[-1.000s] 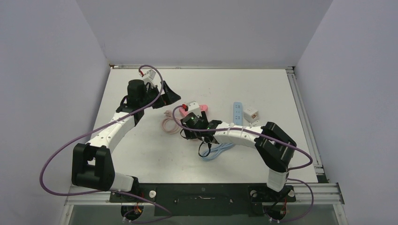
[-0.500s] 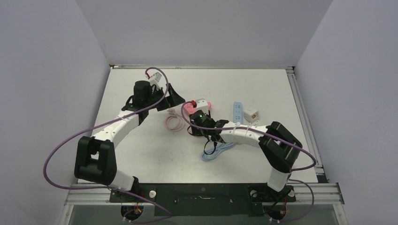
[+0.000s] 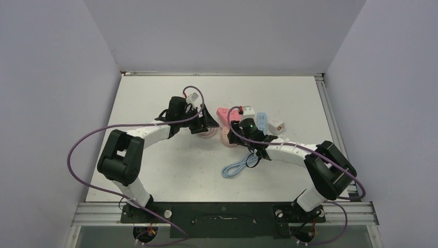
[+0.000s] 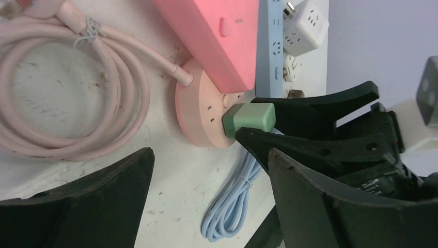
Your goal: Pull the plug off the socket
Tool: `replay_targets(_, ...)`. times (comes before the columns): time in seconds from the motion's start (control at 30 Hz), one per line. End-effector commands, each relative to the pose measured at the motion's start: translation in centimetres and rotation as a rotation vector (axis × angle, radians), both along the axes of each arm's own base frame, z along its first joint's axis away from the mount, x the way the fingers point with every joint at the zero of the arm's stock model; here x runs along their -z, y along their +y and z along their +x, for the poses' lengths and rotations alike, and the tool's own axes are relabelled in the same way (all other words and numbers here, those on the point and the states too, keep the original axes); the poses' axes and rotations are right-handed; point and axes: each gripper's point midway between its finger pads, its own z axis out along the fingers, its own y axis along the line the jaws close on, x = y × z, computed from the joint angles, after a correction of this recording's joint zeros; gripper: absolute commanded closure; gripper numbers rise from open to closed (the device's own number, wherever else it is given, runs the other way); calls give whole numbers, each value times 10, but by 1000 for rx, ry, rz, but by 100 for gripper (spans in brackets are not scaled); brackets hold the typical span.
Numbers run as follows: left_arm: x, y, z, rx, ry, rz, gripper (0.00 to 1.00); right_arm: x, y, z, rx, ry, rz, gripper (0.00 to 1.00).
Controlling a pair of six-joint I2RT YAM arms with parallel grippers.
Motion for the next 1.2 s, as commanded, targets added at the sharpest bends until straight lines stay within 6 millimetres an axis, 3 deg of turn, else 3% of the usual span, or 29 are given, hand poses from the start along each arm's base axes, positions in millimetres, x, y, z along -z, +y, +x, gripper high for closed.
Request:
replay_targets(0.0,6,-18,-2,38,19,-53,23,-31,12,-2,-34,-78,164,95)
replay_targets(0.63,49,-61,-36,138,162,-103,32,-40,-2,-4,-17,-112,313,95)
replay_targets(0.87,49,-68,-39,156,175,-162,34,-37,-3,-6,-22,-117,298,95)
replay_targets(1.17,53,-74,-40,167,199,-196,43,-31,13,-14,-63,-114,284,95)
